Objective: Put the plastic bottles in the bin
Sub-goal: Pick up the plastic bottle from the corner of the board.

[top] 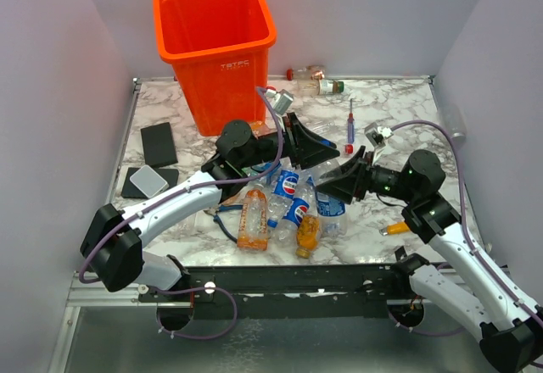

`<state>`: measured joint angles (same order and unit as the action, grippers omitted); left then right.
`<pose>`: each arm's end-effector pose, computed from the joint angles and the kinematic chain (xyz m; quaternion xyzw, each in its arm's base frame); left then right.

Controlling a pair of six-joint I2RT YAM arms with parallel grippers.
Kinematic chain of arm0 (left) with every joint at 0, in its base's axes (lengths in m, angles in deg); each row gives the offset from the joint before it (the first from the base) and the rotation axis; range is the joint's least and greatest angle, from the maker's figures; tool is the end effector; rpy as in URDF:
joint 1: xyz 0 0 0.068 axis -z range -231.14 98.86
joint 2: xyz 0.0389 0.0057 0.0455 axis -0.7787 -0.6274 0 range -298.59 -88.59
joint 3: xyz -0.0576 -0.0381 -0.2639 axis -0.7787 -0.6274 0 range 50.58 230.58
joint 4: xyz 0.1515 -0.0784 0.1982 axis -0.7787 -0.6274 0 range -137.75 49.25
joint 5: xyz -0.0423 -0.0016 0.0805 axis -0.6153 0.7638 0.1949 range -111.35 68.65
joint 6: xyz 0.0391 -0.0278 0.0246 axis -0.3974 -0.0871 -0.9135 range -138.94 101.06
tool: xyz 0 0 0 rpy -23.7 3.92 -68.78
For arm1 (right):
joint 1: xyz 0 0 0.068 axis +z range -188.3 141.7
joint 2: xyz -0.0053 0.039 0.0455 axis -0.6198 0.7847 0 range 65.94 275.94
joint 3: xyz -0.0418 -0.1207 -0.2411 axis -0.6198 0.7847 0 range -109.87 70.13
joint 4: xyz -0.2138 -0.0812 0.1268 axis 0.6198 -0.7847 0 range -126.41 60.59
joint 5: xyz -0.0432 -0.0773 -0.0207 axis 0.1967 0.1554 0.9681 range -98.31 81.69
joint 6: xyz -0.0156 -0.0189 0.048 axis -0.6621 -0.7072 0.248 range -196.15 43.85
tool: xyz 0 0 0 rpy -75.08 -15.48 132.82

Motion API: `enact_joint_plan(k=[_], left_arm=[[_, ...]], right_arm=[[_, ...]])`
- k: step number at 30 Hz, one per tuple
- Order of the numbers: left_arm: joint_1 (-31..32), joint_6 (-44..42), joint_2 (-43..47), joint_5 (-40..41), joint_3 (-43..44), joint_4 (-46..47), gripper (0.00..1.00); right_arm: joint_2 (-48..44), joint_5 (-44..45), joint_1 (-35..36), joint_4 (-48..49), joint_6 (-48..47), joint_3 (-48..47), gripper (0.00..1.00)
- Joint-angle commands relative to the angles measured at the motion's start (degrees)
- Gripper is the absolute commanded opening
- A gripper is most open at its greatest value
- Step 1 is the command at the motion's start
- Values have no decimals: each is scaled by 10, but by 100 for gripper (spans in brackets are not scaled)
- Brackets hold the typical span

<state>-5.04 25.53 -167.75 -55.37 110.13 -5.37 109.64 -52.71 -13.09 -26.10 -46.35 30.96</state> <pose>0.2082 -0.2451 0.3752 0.2414 0.5736 -0.6661 0.4111 0.1501 0.0982 0.3343 -0.2376 0.6717 0.5386 0.4498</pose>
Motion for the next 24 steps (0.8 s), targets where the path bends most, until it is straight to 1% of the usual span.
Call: enact_joint_plan(k=[1,3,4,5,6,7,8,9,13,16,18,20,21,23,24], left_arm=[[6,-18,10,-6,-7,-12,30],[6,-21,11,-1,-5,-14,21],[6,-24,12,1,-3,-16,14],[6,-28,13,4,0,-18,7],[5,-33,15,12,2,-22,0],[6,-40,20,25,4,-30,0],[6,-49,28,46,5,-39,0],[6,-63,35,67,8,-50,0],[2,-146,63,165,52,-118,0],[-10,-191,58,200,127,-165,0],[-15,-229,54,239,178,-195,0],[-18,-283,60,305,215,-204,0],[-18,-315,64,361,230,-202,0],[-18,-393,67,444,258,-186,0],[-21,-430,65,506,277,-173,0]], right_arm=[[-1,15,5,-6,-8,-14,47],[-3,15,5,-6,-7,-14,49],[-3,14,5,-7,-6,-14,53],[-4,14,5,-11,-5,-17,62],[-4,13,5,-17,-4,-21,76],[-6,11,5,-24,-1,-26,88],[-10,9,5,-30,3,-33,97],[-14,7,5,-42,7,-43,100],[-31,-2,5,-111,14,-124,100],[-46,-4,5,-149,2,-181,100],[-58,5,5,-165,-6,-204,100],[-75,36,5,-174,-13,-209,100],[-87,64,6,-176,-17,-204,100],[-112,127,5,-184,-23,-183,100],[-124,159,5,-189,-24,-168,100]])
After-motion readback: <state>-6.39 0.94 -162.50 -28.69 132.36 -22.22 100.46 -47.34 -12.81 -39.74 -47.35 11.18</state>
